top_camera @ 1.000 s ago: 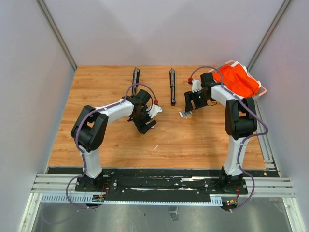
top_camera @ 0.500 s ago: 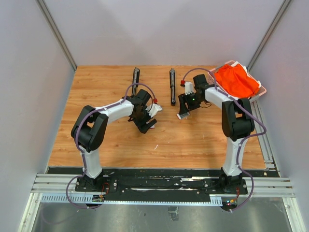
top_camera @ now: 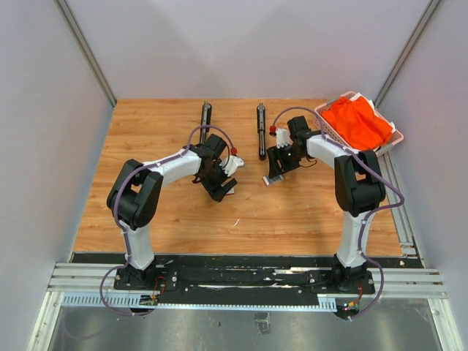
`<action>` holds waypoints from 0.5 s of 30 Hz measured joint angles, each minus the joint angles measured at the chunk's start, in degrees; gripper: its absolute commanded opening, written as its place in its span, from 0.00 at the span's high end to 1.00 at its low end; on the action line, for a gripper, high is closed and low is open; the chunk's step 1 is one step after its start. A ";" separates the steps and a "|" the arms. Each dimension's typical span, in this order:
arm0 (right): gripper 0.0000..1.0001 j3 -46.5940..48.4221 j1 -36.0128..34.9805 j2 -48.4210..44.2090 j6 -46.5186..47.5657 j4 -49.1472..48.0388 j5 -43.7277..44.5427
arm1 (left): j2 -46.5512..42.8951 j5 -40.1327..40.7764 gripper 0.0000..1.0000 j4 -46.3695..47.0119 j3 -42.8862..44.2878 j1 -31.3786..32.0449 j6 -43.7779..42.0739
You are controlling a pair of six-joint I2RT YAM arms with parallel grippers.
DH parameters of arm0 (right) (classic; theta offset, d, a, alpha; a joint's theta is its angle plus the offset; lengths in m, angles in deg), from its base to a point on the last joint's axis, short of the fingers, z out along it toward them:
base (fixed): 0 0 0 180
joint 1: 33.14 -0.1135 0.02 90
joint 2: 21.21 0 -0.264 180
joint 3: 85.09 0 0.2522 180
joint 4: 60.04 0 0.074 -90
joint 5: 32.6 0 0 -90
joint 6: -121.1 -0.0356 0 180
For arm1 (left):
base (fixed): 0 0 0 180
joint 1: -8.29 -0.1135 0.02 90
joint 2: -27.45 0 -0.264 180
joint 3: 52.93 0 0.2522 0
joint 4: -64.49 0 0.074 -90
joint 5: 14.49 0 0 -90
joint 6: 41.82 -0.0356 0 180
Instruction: Unload the staples from the stapler
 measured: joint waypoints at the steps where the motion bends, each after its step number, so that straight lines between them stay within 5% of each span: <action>1: 0.41 -0.48 0.00 -0.37 -0.26 0.13 -0.02 | -0.04 -0.24 0.25 -0.02 -0.04 -0.07 0.00; 15: 0.41 -4.72 -0.26 -2.93 -3.50 -0.81 -2.10 | 0.00 -4.52 0.29 -0.59 0.02 0.15 0.22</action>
